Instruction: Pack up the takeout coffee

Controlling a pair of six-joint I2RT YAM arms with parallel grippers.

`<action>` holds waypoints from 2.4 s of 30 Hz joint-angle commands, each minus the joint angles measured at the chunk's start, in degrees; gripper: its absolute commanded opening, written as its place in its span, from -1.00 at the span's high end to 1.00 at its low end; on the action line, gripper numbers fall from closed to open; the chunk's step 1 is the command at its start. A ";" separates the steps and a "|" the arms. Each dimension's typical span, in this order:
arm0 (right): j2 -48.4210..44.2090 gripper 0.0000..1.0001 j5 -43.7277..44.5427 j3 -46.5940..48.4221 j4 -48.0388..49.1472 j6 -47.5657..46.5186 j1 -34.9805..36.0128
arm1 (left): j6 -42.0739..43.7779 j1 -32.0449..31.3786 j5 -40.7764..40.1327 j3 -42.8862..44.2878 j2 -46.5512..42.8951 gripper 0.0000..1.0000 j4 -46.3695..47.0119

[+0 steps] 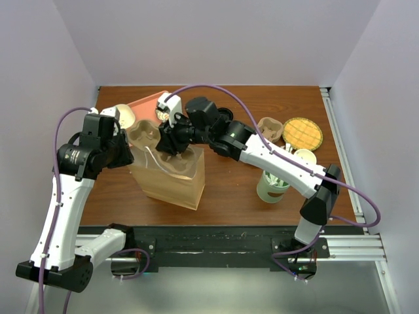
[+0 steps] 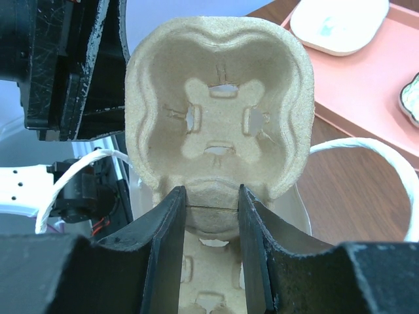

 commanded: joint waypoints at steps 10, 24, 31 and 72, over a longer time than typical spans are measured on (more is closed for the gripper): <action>-5.04 0.51 2.95 -6.86 2.10 -4.72 -0.06 | 0.27 0.02 -0.94 0.08 -0.18 0.29 1.24; -3.90 0.51 2.69 -4.84 -4.57 -10.42 -0.15 | 0.27 0.02 -0.59 2.01 1.05 0.29 1.68; -3.46 0.51 2.43 -5.02 -7.39 -12.19 -0.06 | -0.25 0.02 1.16 5.44 2.54 0.24 1.94; 0.94 -0.04 3.65 5.87 -16.53 -3.06 0.11 | 8.19 0.02 6.17 8.61 6.93 0.01 6.07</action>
